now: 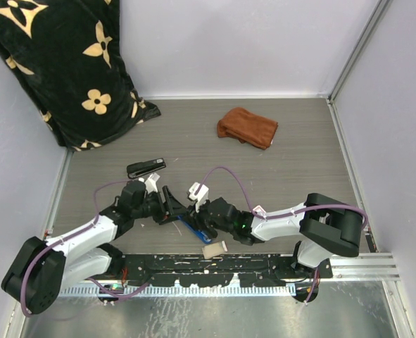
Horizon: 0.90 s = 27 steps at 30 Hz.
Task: Load the staples into the stapler
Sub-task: Close the stapler at the center of the board.
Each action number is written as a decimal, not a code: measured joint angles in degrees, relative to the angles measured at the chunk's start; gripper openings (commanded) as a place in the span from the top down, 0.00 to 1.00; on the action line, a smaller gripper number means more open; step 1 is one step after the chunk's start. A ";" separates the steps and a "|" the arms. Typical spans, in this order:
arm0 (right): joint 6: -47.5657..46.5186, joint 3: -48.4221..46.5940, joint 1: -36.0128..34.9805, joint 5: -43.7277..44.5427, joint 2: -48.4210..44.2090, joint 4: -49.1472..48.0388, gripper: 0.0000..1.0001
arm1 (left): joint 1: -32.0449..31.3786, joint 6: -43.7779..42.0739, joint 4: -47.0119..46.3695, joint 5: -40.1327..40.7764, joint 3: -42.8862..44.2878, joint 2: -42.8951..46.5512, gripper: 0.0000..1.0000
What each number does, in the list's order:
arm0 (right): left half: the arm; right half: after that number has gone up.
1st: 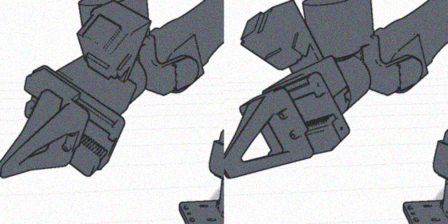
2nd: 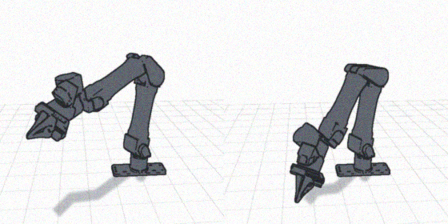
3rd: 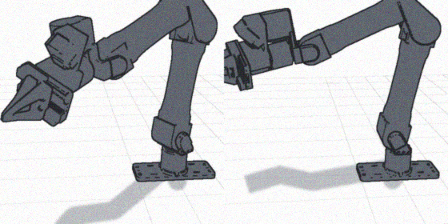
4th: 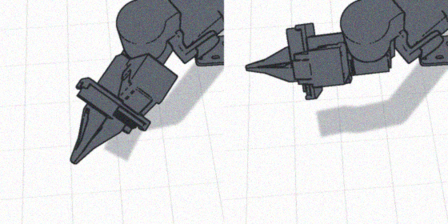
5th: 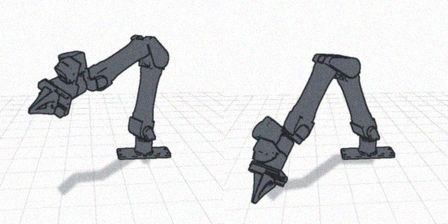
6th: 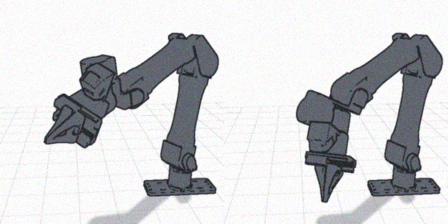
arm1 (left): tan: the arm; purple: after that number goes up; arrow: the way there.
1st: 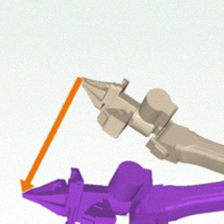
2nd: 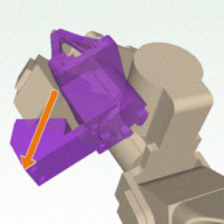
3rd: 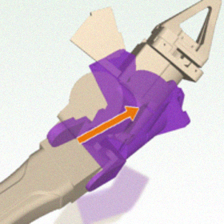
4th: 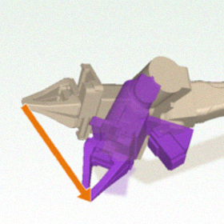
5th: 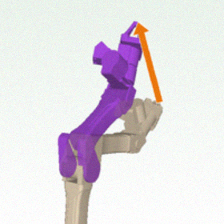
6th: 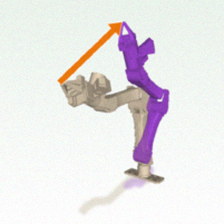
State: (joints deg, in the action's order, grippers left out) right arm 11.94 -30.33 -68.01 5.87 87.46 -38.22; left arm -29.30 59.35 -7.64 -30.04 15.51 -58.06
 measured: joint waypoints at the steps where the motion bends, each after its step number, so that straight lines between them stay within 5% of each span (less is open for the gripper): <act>1: 0.00 0.02 0.00 0.02 0.00 0.22 0.99 | -0.26 0.09 -0.48 0.11 0.00 -0.57 0.41; 13: 0.50 0.35 0.35 0.31 -0.11 1.66 0.99 | -1.88 1.36 -3.43 1.16 0.02 -3.41 0.70; 17: 0.72 0.50 0.35 0.50 -0.13 1.46 0.54 | -1.99 1.36 -3.48 1.46 0.02 -3.21 0.82; 21: 1.66 0.76 0.24 0.42 -1.20 1.01 0.25 | -2.49 1.42 -3.43 1.88 0.02 -2.75 0.96; 27: 1.99 2.86 0.24 -0.04 -10.58 2.43 0.11 | -2.95 0.83 -2.14 1.95 0.04 -1.44 1.00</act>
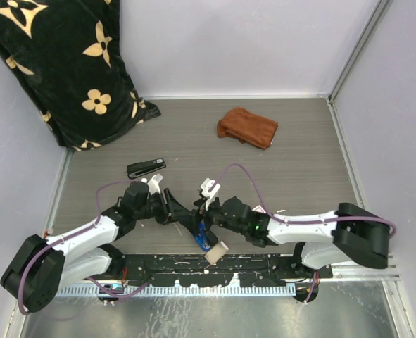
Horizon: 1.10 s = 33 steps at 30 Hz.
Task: Load the staples into the stapler
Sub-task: Close the stapler at the center of the board.
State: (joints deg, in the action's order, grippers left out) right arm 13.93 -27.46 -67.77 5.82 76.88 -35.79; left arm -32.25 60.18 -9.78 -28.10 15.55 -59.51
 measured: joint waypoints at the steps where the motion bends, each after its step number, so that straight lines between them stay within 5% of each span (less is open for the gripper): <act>1: 0.04 0.31 0.09 -0.15 -2.05 0.94 0.11 | 0.02 -0.15 0.26 0.00 0.07 0.31 1.00; 15: 6.60 2.34 3.91 -0.98 -19.85 22.21 0.09 | 2.97 -2.80 1.88 -1.84 0.68 4.39 1.00; 25: 11.93 5.07 3.85 -5.09 -18.71 24.83 0.18 | 3.41 -5.42 1.97 -3.28 0.76 6.10 1.00; 33: 13.46 6.34 -1.36 -1.99 -7.89 19.85 0.18 | 3.50 -5.57 3.17 -3.19 0.94 6.21 1.00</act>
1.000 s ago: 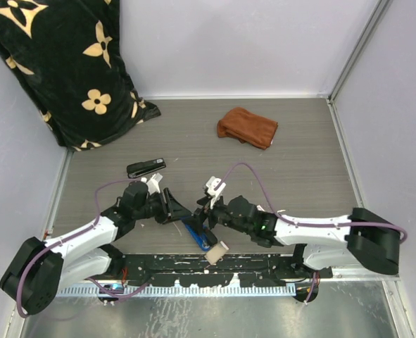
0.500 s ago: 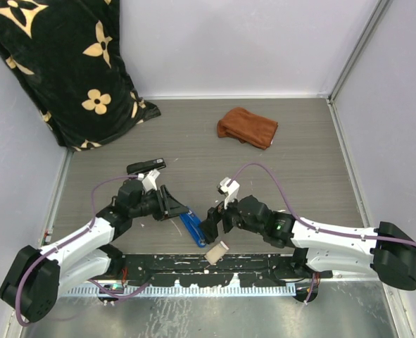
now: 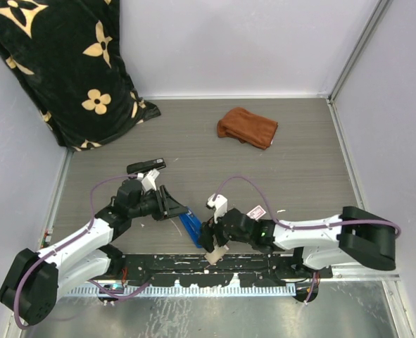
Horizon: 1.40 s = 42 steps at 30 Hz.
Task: Load the staples into the stapler
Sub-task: Close the stapler at the center of the board.
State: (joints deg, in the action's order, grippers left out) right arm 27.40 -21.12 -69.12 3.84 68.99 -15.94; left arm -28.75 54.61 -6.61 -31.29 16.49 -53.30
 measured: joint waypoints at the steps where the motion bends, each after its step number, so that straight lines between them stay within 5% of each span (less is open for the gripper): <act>1: -0.02 -0.17 -0.74 0.46 1.51 -0.83 0.18 | 0.00 0.00 0.13 0.02 0.00 0.07 1.00; 9: -0.26 -4.13 -5.77 7.26 13.16 -6.56 0.23 | 0.00 0.04 0.90 0.20 0.00 0.70 1.00; 15: -0.70 -6.67 -7.41 9.38 17.53 -9.68 0.63 | 0.39 -0.02 1.36 1.18 0.00 0.96 1.00; 18: -0.13 -6.75 -7.54 10.19 17.62 -9.79 0.83 | 0.48 -0.31 1.46 1.33 0.04 1.66 0.65; 21: -0.63 -6.73 -7.54 10.43 17.49 -9.75 0.91 | 0.50 -0.57 1.60 1.36 0.13 1.68 0.33; 24: -1.86 -6.43 -7.54 10.71 16.83 -9.20 0.94 | 0.48 -1.60 2.91 0.98 0.57 0.81 0.18; 37: -4.35 -5.53 -7.54 11.37 15.23 -8.83 0.97 | -2.71 -2.75 5.57 -1.44 2.58 -3.80 0.13; 42: -4.74 -5.53 -7.54 11.37 15.23 -8.83 0.98 | -5.60 -1.64 4.74 -1.03 2.58 -5.25 0.20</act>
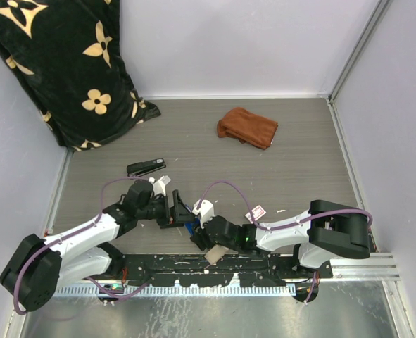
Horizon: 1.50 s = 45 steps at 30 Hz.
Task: Load the staples into the stapler
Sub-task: Close the stapler at the center of the board.
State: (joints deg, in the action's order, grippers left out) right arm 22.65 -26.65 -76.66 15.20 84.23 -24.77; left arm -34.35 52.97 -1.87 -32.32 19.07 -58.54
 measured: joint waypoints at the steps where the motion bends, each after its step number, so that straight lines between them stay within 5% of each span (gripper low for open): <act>1: -0.02 -0.02 0.00 0.00 0.00 0.00 0.98 | -0.31 0.24 -0.22 0.07 0.00 -0.33 0.23; 10: -0.31 -0.02 0.00 -0.55 0.00 -0.42 0.99 | -0.94 2.73 -3.96 1.31 0.00 -1.84 0.29; 18: -1.05 0.00 0.00 -0.92 0.00 -0.81 0.94 | -0.96 4.70 -6.32 1.68 -0.02 -2.73 0.59; 25: -1.14 0.28 0.00 -0.59 -1.31 -0.15 0.24 | -1.05 4.96 -7.28 1.51 -0.11 -2.69 0.78; 29: -1.11 0.33 0.00 0.68 -6.80 0.68 0.01 | -1.07 4.90 -6.54 2.49 -0.35 -2.14 0.87; 39: -1.09 0.33 4.59 -4.26 -30.62 10.82 0.00 | 0.22 3.04 -4.59 1.11 0.48 3.74 0.91; 45: 1.64 0.42 18.38 -21.44 -39.50 15.82 0.00 | 0.37 0.28 -5.22 -4.76 4.46 5.92 0.92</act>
State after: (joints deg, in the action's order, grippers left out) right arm 24.29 -26.24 -58.28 -6.24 44.73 -8.95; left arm -33.98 53.25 -7.09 -37.08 23.53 -52.62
